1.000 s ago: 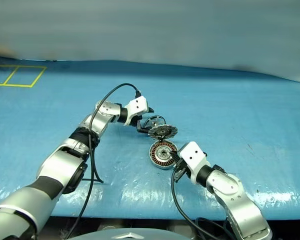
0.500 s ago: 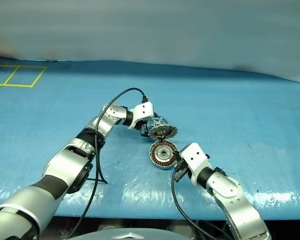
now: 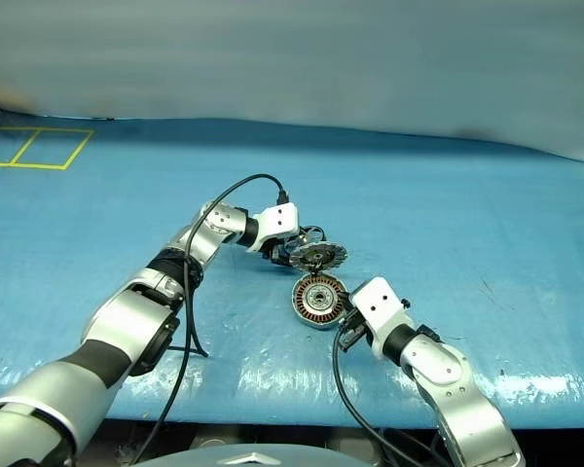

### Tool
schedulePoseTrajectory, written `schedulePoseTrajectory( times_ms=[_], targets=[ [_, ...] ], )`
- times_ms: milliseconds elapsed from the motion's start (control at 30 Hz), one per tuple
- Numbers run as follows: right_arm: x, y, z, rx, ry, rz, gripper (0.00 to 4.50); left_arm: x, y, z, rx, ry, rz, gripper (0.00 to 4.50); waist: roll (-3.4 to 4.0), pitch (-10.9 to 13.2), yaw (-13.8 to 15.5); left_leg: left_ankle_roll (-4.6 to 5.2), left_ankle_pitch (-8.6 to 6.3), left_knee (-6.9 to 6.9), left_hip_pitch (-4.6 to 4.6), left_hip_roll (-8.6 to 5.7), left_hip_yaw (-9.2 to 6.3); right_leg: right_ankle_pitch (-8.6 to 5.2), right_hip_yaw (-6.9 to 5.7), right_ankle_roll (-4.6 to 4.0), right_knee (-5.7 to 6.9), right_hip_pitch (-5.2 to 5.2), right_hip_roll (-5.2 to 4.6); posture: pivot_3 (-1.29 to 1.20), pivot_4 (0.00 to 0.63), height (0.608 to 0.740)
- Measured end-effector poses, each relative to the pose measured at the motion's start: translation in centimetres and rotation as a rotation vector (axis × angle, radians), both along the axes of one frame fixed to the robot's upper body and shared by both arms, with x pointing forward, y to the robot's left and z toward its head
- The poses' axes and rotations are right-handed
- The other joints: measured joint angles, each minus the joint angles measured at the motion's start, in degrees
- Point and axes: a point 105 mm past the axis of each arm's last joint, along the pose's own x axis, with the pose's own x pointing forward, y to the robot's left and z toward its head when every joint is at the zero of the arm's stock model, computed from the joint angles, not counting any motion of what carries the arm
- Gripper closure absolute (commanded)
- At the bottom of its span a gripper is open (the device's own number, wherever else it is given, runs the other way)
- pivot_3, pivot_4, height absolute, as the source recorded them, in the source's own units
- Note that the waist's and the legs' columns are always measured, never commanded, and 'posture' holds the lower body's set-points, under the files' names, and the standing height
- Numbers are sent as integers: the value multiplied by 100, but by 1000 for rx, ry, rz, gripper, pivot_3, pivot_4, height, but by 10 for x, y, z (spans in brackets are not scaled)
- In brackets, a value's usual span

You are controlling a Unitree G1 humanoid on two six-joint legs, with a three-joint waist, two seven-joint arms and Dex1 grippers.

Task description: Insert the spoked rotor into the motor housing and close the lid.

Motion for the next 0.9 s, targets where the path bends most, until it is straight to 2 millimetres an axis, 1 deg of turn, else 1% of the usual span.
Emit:
schedulePoseTrajectory(
  times_ms=[167,267,400,533,600,667,767,833,900],
  targets=[
    [0,0,-1,-4,0,-2,4500,-1,0,0,-11,-8,-5,1359,0,0,0,0,0,-1,-1,0,-1,0,0,0,0,0,0,0,150,740],
    [0,0,0,-4,-1,-1,4500,-2,4,0,-37,-2,5,1359,0,0,-10,0,0,-1,0,0,1,0,1,0,0,-1,0,0,150,740],
    [-1,-2,-1,5,7,-9,4500,-5,30,1,-25,-22,2,1359,1,0,-74,0,0,-4,0,6,0,0,0,-3,6,-6,3,0,150,740],
    [-1,-5,-2,4,10,-19,4500,-6,66,1,8,-60,65,1359,2,-1,-105,0,0,-2,4,6,2,-1,1,-3,7,-4,0,0,150,740],
    [-1,-5,-1,4,8,-19,4500,-9,83,1,9,-76,105,1359,3,-1,-124,0,0,-3,4,7,3,-1,1,-3,7,-5,-1,0,150,740],
    [1,-7,0,3,2,-21,4500,-21,97,-1,-15,-63,132,1359,5,-1,-135,0,0,-6,4,11,5,-2,0,-5,7,-7,-5,0,150,740],
    [5,-8,4,-1,-12,-19,4500,-48,103,-3,-50,-31,123,1359,6,-1,-120,0,0,-9,2,20,1,-5,-2,-11,8,-9,-11,0,150,740],
    [6,-10,5,-2,-15,-15,4500,-77,107,-6,-60,-1,97,1359,7,-2,-126,0,-1,-17,5,27,2,-9,-2,-18,9,-10,-17,0,150,740],
    [7,-13,6,-7,-13,-15,4500,-102,103,-7,-87,31,59,1359,8,-1,-105,0,0,-18,6,31,2,-10,-4,-19,8,-9,-21,0,150,740]
  ],
)
